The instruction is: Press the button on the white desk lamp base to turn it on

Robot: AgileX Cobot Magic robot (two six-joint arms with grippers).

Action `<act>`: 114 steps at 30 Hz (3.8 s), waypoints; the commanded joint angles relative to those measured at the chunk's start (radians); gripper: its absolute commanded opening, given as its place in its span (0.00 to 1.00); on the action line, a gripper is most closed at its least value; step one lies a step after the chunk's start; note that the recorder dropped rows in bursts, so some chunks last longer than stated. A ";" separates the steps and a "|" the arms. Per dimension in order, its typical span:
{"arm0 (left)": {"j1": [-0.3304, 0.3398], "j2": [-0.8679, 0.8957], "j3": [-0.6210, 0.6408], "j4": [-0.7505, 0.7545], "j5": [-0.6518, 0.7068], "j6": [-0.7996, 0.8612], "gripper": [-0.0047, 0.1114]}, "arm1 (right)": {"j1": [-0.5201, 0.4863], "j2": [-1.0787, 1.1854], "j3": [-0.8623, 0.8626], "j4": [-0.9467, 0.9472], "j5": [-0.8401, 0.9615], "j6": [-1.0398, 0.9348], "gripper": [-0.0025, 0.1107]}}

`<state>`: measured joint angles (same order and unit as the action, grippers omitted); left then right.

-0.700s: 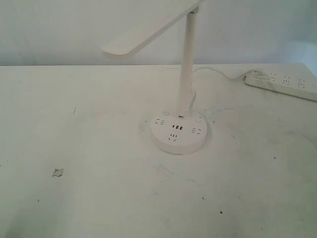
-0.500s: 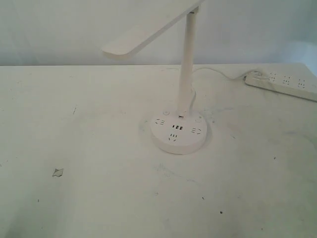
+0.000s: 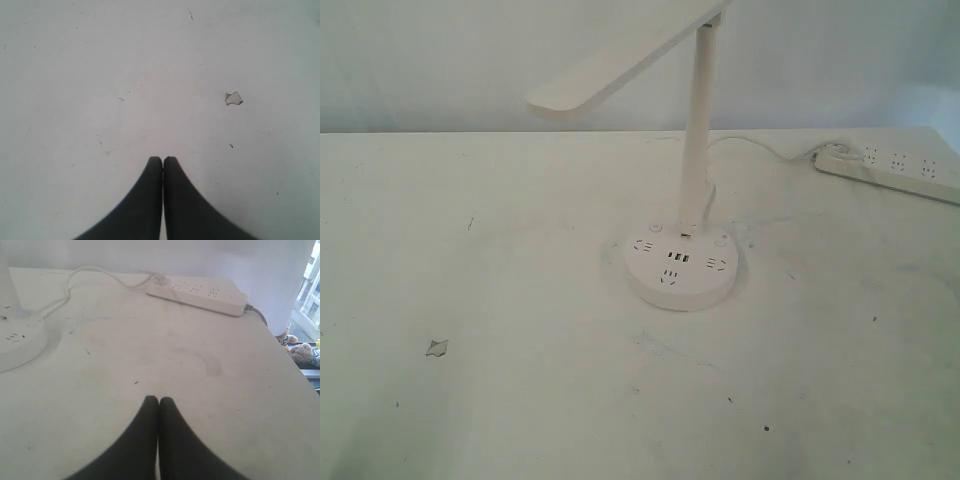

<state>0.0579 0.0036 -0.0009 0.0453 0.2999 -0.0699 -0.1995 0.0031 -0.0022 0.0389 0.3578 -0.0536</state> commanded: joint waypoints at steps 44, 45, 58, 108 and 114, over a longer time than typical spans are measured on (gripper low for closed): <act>0.000 -0.004 0.001 -0.006 0.007 -0.001 0.04 | 0.001 -0.003 -0.007 -0.100 -1.116 0.951 0.02; 0.000 -0.004 0.001 -0.006 0.007 -0.001 0.04 | 0.001 -0.003 -0.007 -0.100 -1.073 0.951 0.02; 0.000 -0.004 0.001 -0.006 0.007 -0.001 0.04 | -0.001 -0.003 -0.007 -1.179 -1.277 1.481 0.02; 0.000 -0.004 0.001 -0.006 0.007 -0.001 0.04 | 0.711 1.545 -0.211 -0.811 -1.514 0.554 0.05; 0.000 -0.004 0.001 -0.006 0.007 -0.001 0.04 | 0.814 1.606 -0.216 -0.711 -1.486 0.542 0.05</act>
<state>0.0579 0.0036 -0.0009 0.0453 0.2999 -0.0699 0.5720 1.5835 -0.2100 -0.7424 -1.1387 0.5070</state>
